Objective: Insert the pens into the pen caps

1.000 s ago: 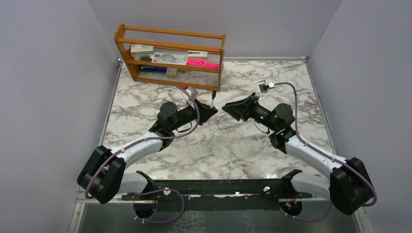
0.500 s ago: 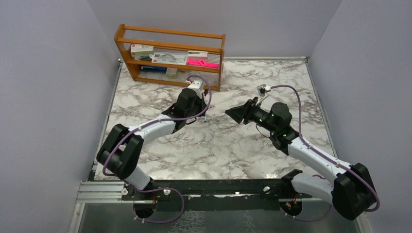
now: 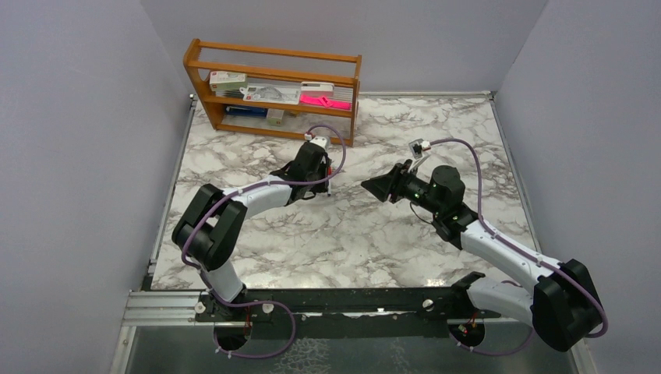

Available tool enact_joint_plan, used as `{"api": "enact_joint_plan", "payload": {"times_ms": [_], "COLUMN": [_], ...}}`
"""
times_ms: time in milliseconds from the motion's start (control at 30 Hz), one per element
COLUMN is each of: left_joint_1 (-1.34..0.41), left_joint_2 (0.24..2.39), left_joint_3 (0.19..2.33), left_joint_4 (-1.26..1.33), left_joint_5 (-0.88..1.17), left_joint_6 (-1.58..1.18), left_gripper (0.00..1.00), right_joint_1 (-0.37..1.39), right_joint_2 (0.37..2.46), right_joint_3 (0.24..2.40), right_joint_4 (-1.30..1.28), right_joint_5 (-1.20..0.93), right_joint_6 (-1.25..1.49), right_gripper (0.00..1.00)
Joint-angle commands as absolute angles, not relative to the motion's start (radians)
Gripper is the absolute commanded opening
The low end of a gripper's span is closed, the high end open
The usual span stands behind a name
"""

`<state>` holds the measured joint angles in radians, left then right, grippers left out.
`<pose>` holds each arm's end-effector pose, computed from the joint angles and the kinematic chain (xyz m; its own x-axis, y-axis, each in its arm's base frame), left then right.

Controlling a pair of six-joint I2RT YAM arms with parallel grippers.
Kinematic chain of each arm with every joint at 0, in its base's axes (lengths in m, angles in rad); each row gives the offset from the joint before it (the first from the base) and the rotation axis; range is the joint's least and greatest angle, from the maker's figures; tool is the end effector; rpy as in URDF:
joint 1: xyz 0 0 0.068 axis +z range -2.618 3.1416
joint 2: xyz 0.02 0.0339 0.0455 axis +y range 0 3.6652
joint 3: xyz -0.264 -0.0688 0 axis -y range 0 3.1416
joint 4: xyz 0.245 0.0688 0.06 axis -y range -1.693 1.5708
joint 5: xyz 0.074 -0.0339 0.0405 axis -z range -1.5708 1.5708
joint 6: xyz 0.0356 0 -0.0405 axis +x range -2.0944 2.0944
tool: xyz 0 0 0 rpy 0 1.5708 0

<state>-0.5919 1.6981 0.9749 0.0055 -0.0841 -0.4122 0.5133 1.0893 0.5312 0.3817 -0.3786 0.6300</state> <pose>0.2999 -0.1980 0.1862 -0.7018 -0.0092 -0.7124 0.2426 0.9370 -0.2512 0.2050 0.1307 0.2498 -0.5791 0.3020 -0.7573 -0.5348 0.5604 0.6324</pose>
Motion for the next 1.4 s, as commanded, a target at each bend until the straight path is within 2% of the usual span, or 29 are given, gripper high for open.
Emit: {"api": "enact_joint_plan", "payload": {"times_ms": [0,233,433,633,767,933,1167,1367], "left_joint_1": [-0.591,-0.591,-0.591,-0.59,-0.591,-0.591,-0.591,-0.591], "left_joint_2": [1.719,1.616,1.477,1.378,1.288,1.207,1.174,1.141], "left_joint_3": [1.004,0.944,0.851,0.811,0.758,0.707,0.678,0.65], "left_joint_4": [-0.02,0.07,0.237,0.277,0.31,0.315,0.317,0.324], "left_joint_5": [-0.123,-0.086,0.027,0.018,0.001,-0.018,-0.013,-0.024], "left_joint_6": [-0.414,-0.408,-0.416,-0.464,-0.473,-0.465,-0.455,-0.456], "left_gripper": [0.36,0.4,0.45,0.43,0.43,0.44,0.45,0.46], "right_joint_1": [0.517,0.517,0.517,0.516,0.517,0.517,0.516,0.517], "right_joint_2": [1.098,1.11,1.226,1.236,1.283,1.343,1.278,1.257], "right_joint_3": [0.52,0.523,0.606,0.618,0.737,0.882,0.788,0.779], "right_joint_4": [0.371,0.358,0.191,0.145,0.017,-0.174,-0.074,-0.072], "right_joint_5": [-0.36,-0.349,-0.282,-0.171,-0.073,-0.044,-0.123,-0.107], "right_joint_6": [0.614,0.607,0.549,0.542,0.527,0.504,0.497,0.481], "right_gripper": [0.41,0.41,0.42,0.43,0.48,0.49,0.49,0.49]}}
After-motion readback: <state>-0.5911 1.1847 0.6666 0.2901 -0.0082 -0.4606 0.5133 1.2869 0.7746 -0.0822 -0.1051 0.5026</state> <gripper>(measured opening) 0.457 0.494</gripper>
